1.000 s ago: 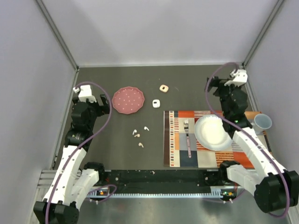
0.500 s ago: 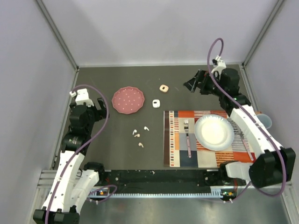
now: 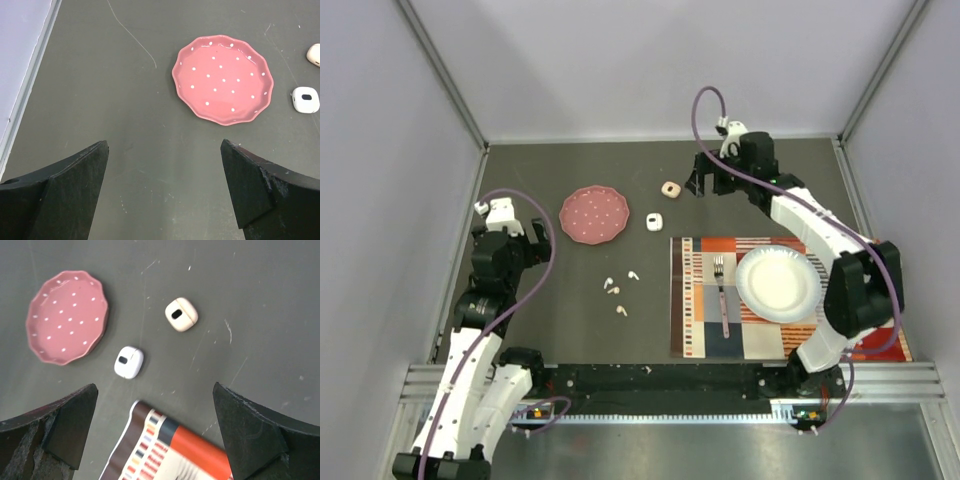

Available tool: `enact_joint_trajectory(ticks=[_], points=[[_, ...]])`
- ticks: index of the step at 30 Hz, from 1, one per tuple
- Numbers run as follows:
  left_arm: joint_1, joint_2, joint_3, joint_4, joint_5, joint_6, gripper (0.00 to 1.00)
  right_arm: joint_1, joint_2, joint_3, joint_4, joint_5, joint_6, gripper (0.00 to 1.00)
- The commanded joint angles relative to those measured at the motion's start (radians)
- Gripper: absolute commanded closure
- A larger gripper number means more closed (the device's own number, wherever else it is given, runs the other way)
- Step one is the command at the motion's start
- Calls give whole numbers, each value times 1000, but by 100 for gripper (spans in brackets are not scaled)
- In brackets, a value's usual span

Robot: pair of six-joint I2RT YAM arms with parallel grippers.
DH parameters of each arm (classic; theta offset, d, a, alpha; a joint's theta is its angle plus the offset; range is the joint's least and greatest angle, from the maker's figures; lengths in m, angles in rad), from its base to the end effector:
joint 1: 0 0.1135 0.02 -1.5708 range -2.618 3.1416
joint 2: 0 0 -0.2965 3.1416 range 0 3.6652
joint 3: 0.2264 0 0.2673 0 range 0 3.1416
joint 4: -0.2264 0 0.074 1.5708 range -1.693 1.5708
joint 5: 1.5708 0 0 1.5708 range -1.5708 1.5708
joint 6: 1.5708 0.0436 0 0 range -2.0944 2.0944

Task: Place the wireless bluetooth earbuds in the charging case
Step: Move the charging case to the center of the board.

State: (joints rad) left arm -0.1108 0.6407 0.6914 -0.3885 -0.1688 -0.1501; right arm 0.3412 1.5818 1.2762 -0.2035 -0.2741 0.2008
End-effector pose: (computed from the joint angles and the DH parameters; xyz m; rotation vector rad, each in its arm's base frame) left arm 0.1497 -0.0093 0.3251 -0.1512 1.8976 -0.0158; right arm 0.3645 0.1420 0.3323 -0.3185 2.0935 0.6122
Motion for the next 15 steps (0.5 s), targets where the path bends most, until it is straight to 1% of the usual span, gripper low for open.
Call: enact_joint_trajectory(ticks=[1,3,4,6,7,10,12,13,15], points=[[3,-6,-6,20,3,26,1,50,159,129,38,53,-162,1],[3,-1,-9,19,17,26,1,55,233,185,21,67,-169,1],[2,1,-9,22,20,26,1,55,295,252,16,65,-170,2],[3,2,-7,20,29,29,1,55,358,305,19,61,-184,3],[2,1,-9,22,29,30,1,55,416,351,21,61,-195,4],[3,-9,-16,25,26,35,1,61,499,441,-19,78,-308,4],[3,-15,-21,30,26,38,1,62,526,463,-23,88,-357,6],[2,-16,-24,33,26,41,1,62,533,475,-27,92,-415,6],[3,-21,-29,39,26,46,1,62,547,468,-27,90,-480,6]])
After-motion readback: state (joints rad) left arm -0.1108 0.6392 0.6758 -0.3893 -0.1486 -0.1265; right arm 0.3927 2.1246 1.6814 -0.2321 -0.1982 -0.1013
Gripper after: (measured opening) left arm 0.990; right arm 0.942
